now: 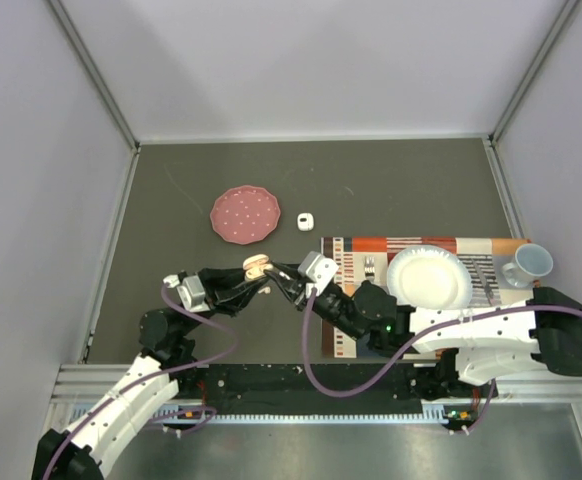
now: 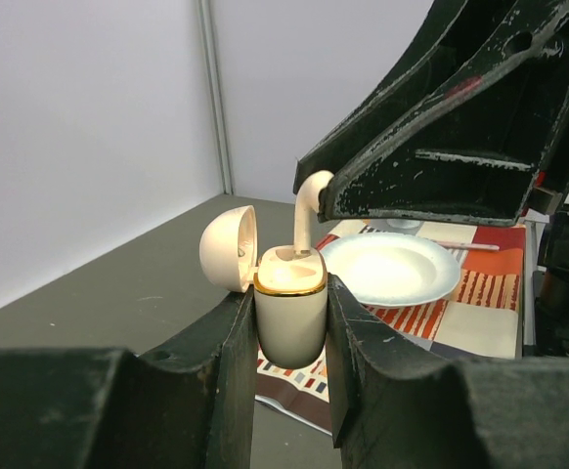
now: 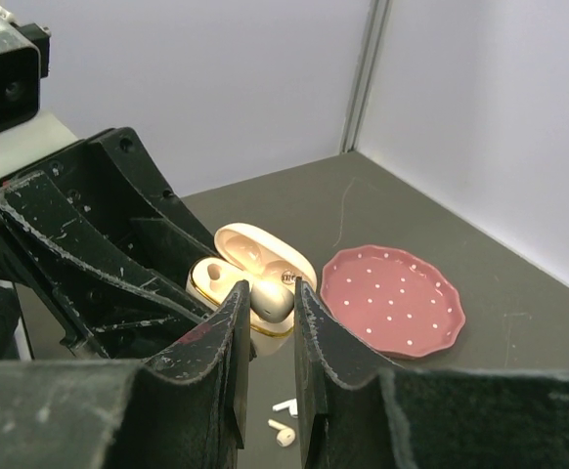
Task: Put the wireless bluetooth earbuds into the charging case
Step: Insert the right earbud into the right side groove of the charging case.
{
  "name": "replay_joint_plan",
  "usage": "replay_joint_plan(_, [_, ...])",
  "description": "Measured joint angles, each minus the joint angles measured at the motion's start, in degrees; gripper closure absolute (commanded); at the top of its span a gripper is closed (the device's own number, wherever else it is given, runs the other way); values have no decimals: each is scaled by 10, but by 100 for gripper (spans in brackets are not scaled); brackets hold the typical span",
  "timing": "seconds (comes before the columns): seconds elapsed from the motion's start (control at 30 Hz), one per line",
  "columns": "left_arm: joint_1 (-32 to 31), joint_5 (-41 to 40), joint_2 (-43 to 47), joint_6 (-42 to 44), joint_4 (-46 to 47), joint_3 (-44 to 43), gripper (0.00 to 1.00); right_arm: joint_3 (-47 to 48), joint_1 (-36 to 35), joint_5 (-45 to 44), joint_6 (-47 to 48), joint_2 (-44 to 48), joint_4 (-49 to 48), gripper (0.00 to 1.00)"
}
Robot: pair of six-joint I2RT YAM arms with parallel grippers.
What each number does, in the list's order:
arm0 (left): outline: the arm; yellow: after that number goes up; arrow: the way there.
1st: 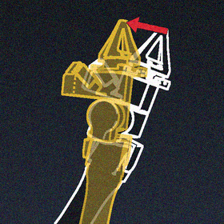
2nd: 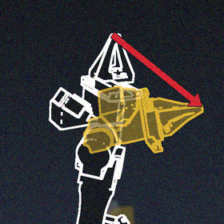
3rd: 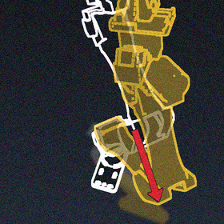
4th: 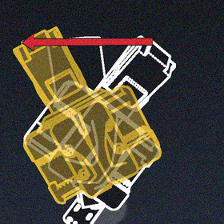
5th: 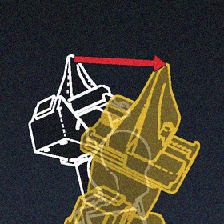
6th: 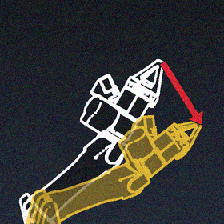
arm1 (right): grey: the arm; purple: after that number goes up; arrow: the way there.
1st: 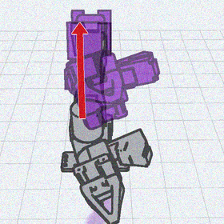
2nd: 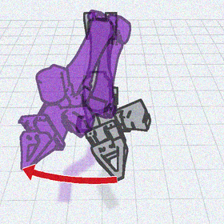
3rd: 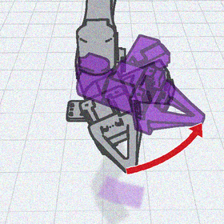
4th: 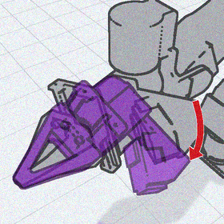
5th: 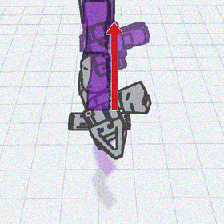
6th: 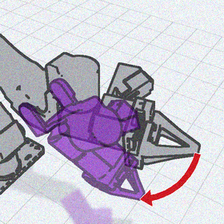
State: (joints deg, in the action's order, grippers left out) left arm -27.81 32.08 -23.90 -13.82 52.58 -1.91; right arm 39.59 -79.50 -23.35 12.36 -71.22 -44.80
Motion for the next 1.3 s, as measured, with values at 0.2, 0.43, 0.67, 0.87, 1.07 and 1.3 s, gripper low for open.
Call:
replay_joint_plan(0.2, [0,2,2,9,-2,0,100,18,0,0,-2,7,34,84])
replay_joint_plan(0.43, [0,16,2,19,-3,0,100,37,0,0,-4,7,77,84])
replay_joint_plan(0.67, [0,19,12,23,-8,0,100,48,0,-2,-3,-2,89,84])
replay_joint_plan(0.87, [0,19,16,30,-15,0,100,48,0,-10,2,-2,96,84])
replay_joint_plan(1.07, [0,19,17,33,-18,0,100,48,0,-15,7,-2,102,84])
replay_joint_plan(1.3, [0,16,17,33,-21,0,100,65,0,-13,12,-7,130,77])
